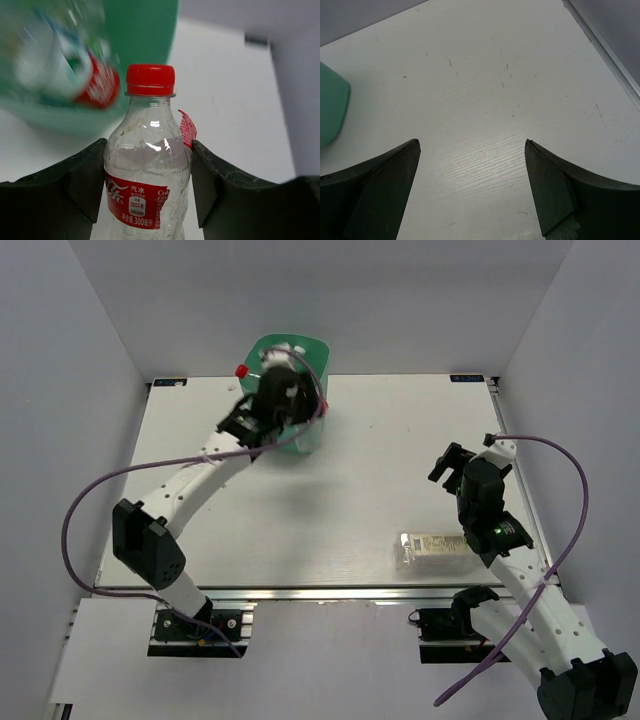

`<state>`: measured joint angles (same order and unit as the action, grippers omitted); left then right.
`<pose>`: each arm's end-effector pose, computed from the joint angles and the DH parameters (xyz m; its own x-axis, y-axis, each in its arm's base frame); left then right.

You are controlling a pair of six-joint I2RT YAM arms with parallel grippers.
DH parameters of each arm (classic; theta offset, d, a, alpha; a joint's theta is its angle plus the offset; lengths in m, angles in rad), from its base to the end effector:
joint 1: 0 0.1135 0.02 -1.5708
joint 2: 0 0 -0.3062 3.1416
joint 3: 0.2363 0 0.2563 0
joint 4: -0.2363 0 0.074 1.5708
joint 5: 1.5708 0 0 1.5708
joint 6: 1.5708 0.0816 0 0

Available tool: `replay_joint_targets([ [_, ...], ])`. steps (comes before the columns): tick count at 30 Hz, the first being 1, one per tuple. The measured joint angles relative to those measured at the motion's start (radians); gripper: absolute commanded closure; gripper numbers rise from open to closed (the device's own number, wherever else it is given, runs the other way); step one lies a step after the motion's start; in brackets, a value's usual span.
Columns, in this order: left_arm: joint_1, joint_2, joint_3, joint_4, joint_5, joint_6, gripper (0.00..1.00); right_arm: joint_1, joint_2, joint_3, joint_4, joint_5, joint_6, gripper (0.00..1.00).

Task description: Put the plastic bottles in the bin

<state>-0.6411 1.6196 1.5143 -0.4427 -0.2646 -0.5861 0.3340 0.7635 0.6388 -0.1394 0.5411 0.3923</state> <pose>0.3489 -0.2338 0.3732 -0.5682 -0.2421 -0.7865 0.1009 0.9280 -0.3586 0.1956 0.0234 0.3162 -0.1557 0.2928 -0.9434 0.2687 0.9316 0.2448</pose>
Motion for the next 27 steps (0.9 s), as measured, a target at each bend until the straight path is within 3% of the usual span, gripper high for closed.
replay_joint_targets([
  [4,0.095,0.036,0.282,0.032,-0.063,0.108,0.65,0.000,0.004,-0.002,-0.001,-0.015,0.001,0.11],
  [9,0.156,0.203,0.649,0.031,-0.072,0.191,0.65,0.000,0.006,-0.009,-0.006,-0.017,0.001,0.11],
  [16,0.248,0.418,0.740,-0.023,-0.047,0.254,0.60,-0.001,0.020,-0.012,-0.120,0.002,0.031,0.11],
  [19,0.267,0.493,0.737,-0.062,-0.022,0.282,0.49,-0.001,0.024,0.011,-0.265,-0.001,0.105,0.11],
  [20,0.267,0.506,0.735,-0.069,-0.014,0.289,0.31,-0.002,0.024,0.024,-0.314,-0.007,0.129,0.11],
  [23,0.257,0.519,0.735,-0.092,0.003,0.322,0.02,-0.005,0.008,0.080,-0.460,-0.050,0.199,0.10],
  [27,0.249,0.517,0.735,-0.097,0.012,0.359,0.02,-0.006,-0.035,0.149,-0.624,-0.109,0.290,0.11],
])
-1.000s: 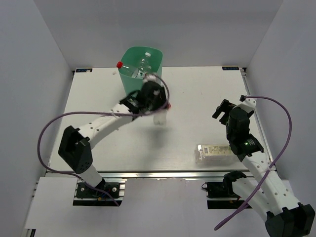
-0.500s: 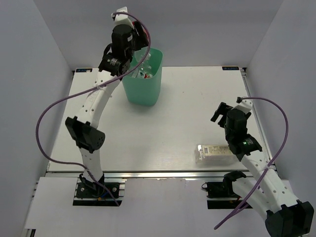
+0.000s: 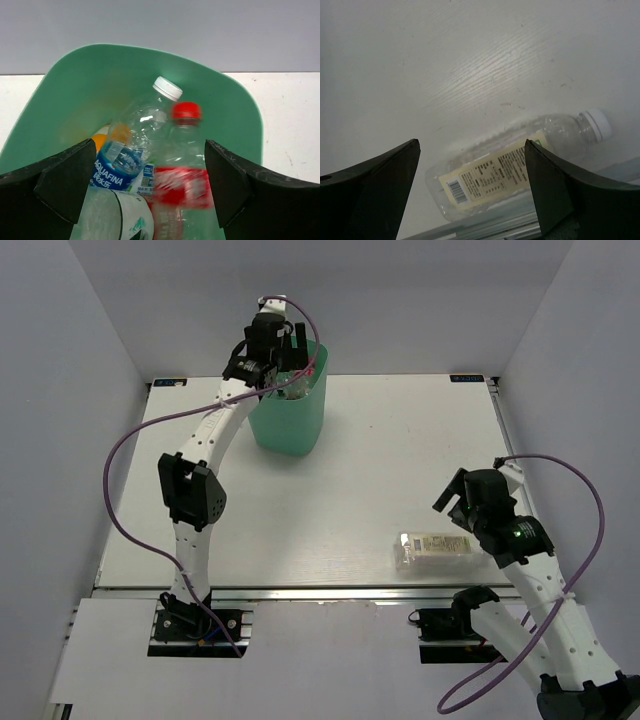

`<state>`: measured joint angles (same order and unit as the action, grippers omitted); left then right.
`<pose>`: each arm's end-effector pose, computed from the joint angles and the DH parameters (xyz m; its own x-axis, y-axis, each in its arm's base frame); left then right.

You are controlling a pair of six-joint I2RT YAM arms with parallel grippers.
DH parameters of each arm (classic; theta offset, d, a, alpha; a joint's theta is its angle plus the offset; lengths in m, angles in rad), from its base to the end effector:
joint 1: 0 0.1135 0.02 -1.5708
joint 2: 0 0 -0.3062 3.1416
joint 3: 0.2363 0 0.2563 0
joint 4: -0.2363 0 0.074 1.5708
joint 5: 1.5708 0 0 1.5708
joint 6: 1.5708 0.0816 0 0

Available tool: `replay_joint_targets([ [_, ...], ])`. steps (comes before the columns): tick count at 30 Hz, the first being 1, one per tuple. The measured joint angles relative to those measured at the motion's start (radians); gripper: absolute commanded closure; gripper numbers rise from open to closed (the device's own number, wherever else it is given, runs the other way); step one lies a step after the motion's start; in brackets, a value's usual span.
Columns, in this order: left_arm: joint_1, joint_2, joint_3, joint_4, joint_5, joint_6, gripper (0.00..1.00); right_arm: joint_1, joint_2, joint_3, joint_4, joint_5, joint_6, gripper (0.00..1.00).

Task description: Put the plastic bottles in the bin

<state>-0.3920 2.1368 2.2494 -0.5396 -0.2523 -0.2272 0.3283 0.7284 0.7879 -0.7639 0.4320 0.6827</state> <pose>0.5293 -0.1968 0.3962 -0.4089 -0.0670 -0.9101 0.0697 0.9921 -0.1043 0.1526 0.0159 0.2961 -0.4698 0.4452 -0.7623 0.3939 0.8785 0.2704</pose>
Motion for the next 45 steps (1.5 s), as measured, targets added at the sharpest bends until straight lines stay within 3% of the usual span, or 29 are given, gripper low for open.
replay_joint_targets([
  [7,0.005,-0.020,0.005,-0.006,0.020,0.043,0.02,0.000,-0.003,0.044,-0.233,-0.055,0.153,0.11],
  [10,0.005,-0.067,-0.005,0.006,0.035,0.048,0.02,0.000,-0.014,-0.002,-0.238,-0.079,0.206,0.11],
  [16,0.005,-0.413,-0.351,0.138,0.058,0.050,0.02,-0.004,-0.087,-0.198,0.020,-0.252,0.171,0.11],
  [21,0.005,-0.721,-0.648,0.269,0.059,0.035,0.02,0.005,0.055,-0.216,0.249,-0.399,0.088,0.11],
  [28,0.005,-0.867,-0.806,0.346,0.057,0.003,0.02,0.021,0.245,-0.158,0.432,-0.445,0.002,0.11],
  [40,0.005,-0.798,-0.893,0.370,0.089,0.021,0.02,0.026,0.121,0.034,0.263,-0.531,-0.650,0.11],
  [45,0.005,-0.772,-0.919,0.375,0.134,0.048,0.02,0.077,0.222,0.055,0.175,-0.584,-0.858,0.11],
])
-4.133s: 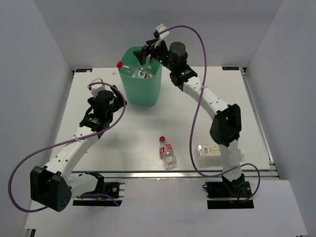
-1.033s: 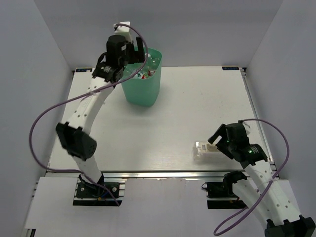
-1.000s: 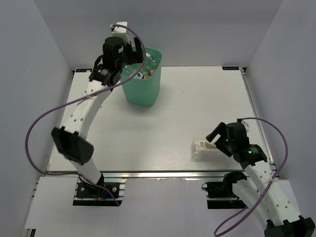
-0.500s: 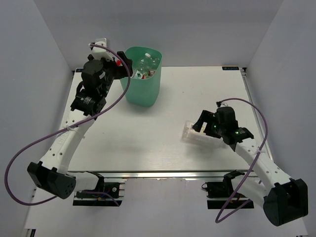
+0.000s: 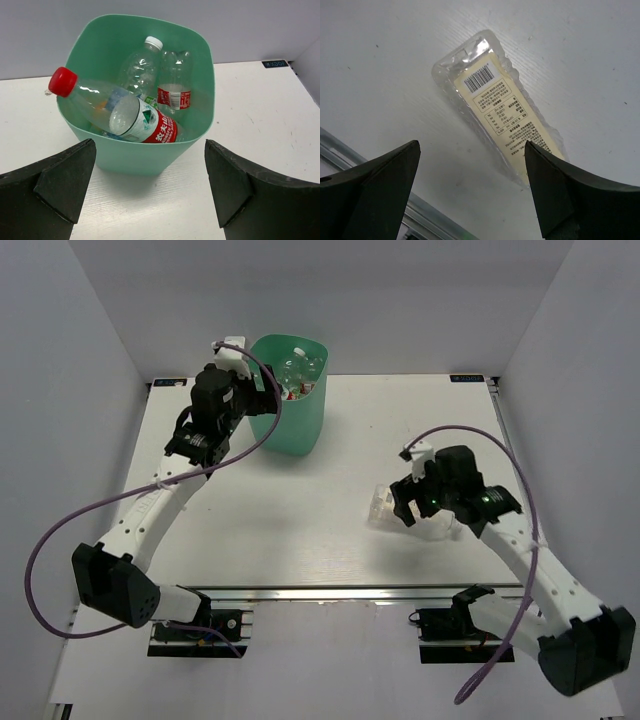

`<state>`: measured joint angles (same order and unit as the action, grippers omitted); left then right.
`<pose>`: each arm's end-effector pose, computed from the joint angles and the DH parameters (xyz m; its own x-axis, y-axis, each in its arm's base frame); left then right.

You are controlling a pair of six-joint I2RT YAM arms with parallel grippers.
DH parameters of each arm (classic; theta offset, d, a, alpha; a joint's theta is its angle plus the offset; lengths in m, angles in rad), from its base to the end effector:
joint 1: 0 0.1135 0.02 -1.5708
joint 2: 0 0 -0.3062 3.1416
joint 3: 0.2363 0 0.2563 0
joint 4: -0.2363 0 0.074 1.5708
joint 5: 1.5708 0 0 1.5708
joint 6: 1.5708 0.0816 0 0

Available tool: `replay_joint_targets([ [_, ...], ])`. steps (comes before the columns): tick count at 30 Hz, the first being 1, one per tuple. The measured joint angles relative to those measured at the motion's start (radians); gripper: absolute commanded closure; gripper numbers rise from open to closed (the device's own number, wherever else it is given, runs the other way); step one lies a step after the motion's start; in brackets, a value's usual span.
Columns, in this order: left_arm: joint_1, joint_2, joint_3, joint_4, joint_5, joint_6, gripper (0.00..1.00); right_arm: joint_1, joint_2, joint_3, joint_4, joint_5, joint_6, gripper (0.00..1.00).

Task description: Put the plastic bottles in the bin

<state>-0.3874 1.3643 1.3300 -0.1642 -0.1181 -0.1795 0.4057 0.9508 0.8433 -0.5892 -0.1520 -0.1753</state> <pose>0.3372 -0.1272 0.4340 -0.2275 -0.0986 -0.9688 0.2313 0.9609 -0.1522 0.1926 0.0962 0.2964 -0.4939 -0.3998 -0.7722 -0.5920 0.8050 -0.0381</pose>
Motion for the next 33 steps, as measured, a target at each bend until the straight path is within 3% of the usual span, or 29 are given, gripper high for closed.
replay_joint_targets([
  [7,0.000,0.000,-0.013,0.010,0.029,0.019,0.02,0.097,0.263,0.023,-0.021,0.143,-0.194,0.11],
  [16,0.000,-0.066,-0.068,0.014,0.002,0.032,0.02,0.127,0.306,0.024,0.094,0.207,-0.438,0.11],
  [29,0.000,-0.080,-0.073,0.012,-0.063,0.029,0.02,0.122,0.489,0.025,0.167,0.172,-0.550,0.11],
  [32,0.000,-0.092,-0.077,0.003,-0.087,0.018,0.02,0.114,0.516,0.044,0.181,0.140,-0.559,0.20],
  [33,0.000,-0.100,-0.080,-0.001,-0.094,0.014,0.02,0.111,0.524,0.054,0.192,0.122,-0.558,0.29],
])
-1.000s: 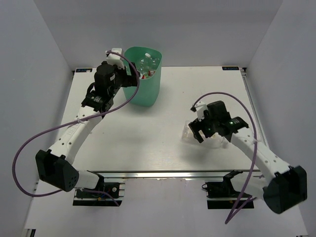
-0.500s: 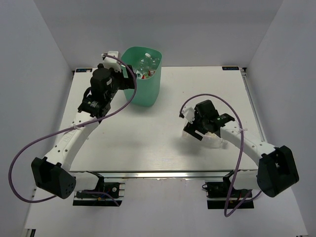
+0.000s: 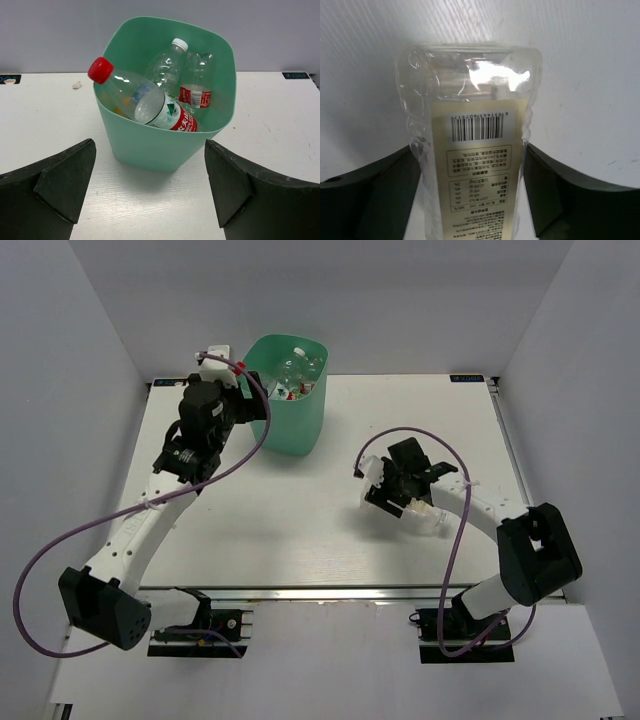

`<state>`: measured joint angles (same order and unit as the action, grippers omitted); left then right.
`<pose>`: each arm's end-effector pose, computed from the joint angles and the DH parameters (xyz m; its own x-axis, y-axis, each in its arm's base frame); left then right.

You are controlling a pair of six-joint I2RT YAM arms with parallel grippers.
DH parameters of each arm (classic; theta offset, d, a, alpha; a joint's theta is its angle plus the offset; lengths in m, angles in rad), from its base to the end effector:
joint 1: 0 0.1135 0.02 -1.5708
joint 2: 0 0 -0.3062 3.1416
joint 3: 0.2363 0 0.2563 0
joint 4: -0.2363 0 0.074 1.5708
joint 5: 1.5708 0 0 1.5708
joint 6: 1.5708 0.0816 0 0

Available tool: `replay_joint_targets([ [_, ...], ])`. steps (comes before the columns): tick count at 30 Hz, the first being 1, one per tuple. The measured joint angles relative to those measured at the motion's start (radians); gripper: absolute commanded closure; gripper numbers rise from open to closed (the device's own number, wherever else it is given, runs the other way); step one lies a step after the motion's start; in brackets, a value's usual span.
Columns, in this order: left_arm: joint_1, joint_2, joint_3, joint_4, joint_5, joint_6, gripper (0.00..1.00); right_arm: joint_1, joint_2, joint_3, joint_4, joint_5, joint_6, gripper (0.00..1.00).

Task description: Put the plastic bottles in the bin

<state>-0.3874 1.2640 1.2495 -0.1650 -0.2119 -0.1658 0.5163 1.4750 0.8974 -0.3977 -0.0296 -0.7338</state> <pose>0.3110 -0.1083 0.4343 -0.1924 -0.0958 -0.9766 0.1480 0.9810 -0.1254 0.2767 0.1598 0.2037 -0.1945 -0.8802 -0.4330 -0.8593 0.3658 -0.3575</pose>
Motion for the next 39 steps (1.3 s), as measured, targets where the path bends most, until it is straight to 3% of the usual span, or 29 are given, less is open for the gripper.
replay_joint_targets([
  [2,0.000,-0.022,-0.008,-0.008,-0.017,-0.011,0.02,-0.004,0.010,0.009,0.037,-0.031,0.003,0.37],
  [5,0.000,-0.061,-0.020,-0.030,-0.052,-0.036,0.02,-0.005,0.007,-0.002,0.088,-0.057,0.021,0.71],
  [6,0.000,-0.072,-0.023,-0.037,-0.064,-0.048,0.02,-0.005,-0.003,-0.011,0.108,-0.060,0.028,0.74],
  [12,0.000,-0.128,-0.080,-0.091,-0.187,-0.189,0.02,-0.005,-0.177,-0.021,0.284,-0.113,0.080,0.75],
  [14,0.000,-0.135,-0.114,-0.121,-0.246,-0.255,0.02,-0.005,-0.204,0.035,0.342,-0.143,0.117,0.82],
  [16,0.000,-0.139,-0.155,-0.161,-0.299,-0.329,0.02,-0.005,-0.187,0.129,0.406,-0.160,0.171,0.81],
  [21,0.001,-0.173,-0.244,-0.254,-0.380,-0.487,0.02,-0.006,-0.032,0.435,0.599,-0.190,0.320,0.81],
  [26,0.001,-0.234,-0.255,-0.312,-0.438,-0.587,0.02,-0.005,0.231,0.774,0.770,-0.188,0.518,0.81],
  [33,0.002,-0.267,-0.277,-0.352,-0.466,-0.648,0.02,-0.005,0.501,1.033,0.965,-0.243,0.795,0.81],
  [39,0.002,-0.263,-0.317,-0.363,-0.457,-0.651,0.02,0.009,0.723,1.252,1.039,-0.286,0.890,0.80],
])
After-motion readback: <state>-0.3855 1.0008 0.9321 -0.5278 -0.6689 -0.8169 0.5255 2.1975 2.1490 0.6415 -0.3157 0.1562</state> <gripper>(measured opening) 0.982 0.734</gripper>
